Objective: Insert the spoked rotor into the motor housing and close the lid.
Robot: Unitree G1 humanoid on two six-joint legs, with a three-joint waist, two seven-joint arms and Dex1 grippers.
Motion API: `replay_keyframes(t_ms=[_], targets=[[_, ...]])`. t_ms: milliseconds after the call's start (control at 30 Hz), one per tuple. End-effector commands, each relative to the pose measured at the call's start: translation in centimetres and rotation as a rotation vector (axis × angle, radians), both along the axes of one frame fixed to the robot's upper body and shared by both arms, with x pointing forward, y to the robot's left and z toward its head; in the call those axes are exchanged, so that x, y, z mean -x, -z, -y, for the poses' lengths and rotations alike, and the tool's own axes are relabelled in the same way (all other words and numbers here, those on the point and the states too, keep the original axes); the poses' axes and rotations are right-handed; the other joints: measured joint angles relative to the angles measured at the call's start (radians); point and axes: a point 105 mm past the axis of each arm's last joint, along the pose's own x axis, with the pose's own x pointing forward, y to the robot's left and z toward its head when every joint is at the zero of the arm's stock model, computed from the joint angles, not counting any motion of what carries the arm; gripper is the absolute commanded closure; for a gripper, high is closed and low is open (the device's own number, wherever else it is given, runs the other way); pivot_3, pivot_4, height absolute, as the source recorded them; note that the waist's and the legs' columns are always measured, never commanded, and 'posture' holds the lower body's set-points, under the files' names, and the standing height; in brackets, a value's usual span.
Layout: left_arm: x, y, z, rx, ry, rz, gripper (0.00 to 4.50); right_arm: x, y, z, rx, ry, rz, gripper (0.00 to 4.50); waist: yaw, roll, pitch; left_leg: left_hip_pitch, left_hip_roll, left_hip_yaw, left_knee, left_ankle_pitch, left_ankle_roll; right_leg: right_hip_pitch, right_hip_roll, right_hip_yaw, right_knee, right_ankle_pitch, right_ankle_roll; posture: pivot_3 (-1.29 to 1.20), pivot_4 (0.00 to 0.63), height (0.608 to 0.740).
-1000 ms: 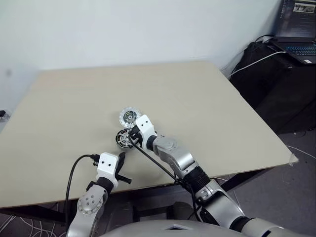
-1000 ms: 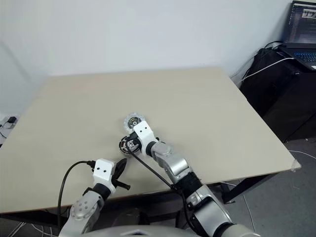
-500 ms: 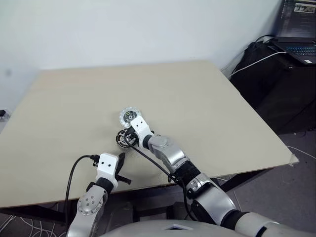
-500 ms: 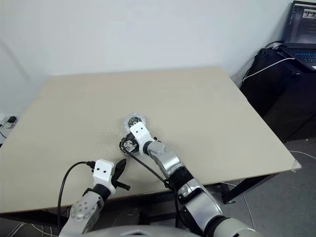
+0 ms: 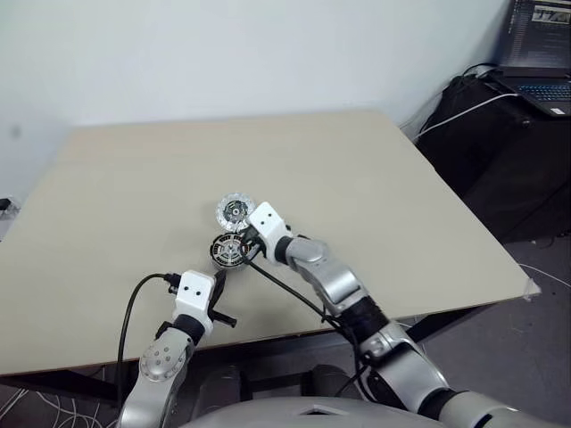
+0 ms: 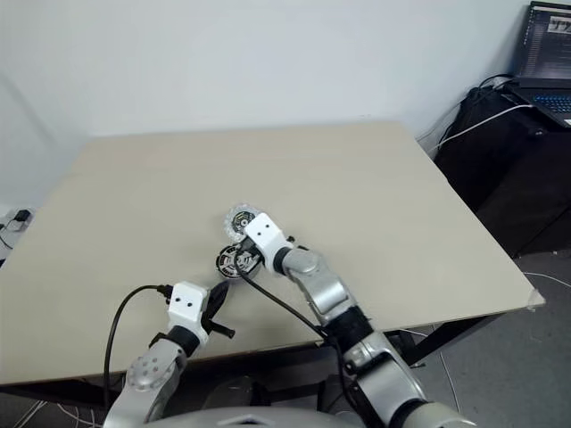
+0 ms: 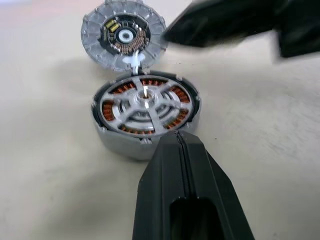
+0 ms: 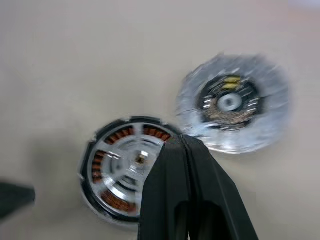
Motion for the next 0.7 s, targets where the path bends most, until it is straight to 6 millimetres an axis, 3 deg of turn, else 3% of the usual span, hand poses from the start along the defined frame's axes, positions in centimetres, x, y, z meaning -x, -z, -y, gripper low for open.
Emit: replay_keyframes(t_ms=[33, 200, 300, 600, 667, 700], targets=[[-1.1, -1.2, -0.4, -0.039, -0.005, 0.014, 4.50, 0.9, -1.5, 1.4, -0.002, 0.001, 0.095, 4.47, 0.001, 0.000, 0.000, 0.000, 0.000, 0.000, 0.000, 0.000, 0.000, 0.000, 0.000, 0.000, 0.000, 0.000, 0.000, 0.00, 0.000, 0.740], [-2.6, -2.7, -0.9, -0.085, 0.096, -0.011, 4.50, 2.2, -0.8, 4.6, 0.012, 0.098, 0.074, 4.47, 0.000, -0.001, 0.000, 0.000, 0.000, 0.000, 0.001, 0.000, 0.000, 0.000, 0.001, 0.000, 0.001, -0.001, 0.002, 0.00, 0.000, 0.740], [-3.9, -3.4, -1.6, -0.132, 0.158, -0.019, 3.94, 3.1, -0.2, 5.3, 0.004, 0.134, 0.037, 4.50, 0.001, -0.001, 0.000, 0.001, 0.000, -0.001, 0.002, 0.000, 0.000, 0.001, 0.001, 0.000, 0.001, -0.001, 0.003, 0.00, 0.000, 0.740], [-7.0, -4.2, -1.9, -0.233, 0.353, -0.061, 0.96, 4.3, -0.1, 5.4, -0.029, 0.188, 0.008, 4.50, 0.003, -0.002, 0.000, 0.001, 0.000, 0.000, 0.002, 0.001, -0.001, 0.002, 0.005, 0.000, 0.001, -0.001, 0.003, 0.00, 0.000, 0.740], [-7.3, -4.1, -1.7, -0.239, 0.401, -0.081, 0.38, 4.4, -0.2, 5.4, -0.032, 0.197, 0.009, 4.50, 0.004, -0.003, 0.000, 0.001, 0.000, 0.000, 0.002, 0.001, -0.001, 0.002, 0.006, 0.000, 0.001, -0.001, 0.003, 0.00, 0.000, 0.740], [-7.4, -4.1, -1.6, -0.238, 0.424, -0.092, 0.38, 4.5, -0.2, 5.4, -0.034, 0.203, 0.007, 4.50, 0.004, -0.003, 0.000, 0.001, 0.000, 0.000, 0.002, 0.001, -0.001, 0.002, 0.006, 0.000, 0.001, -0.001, 0.003, 0.00, 0.000, 0.740]])
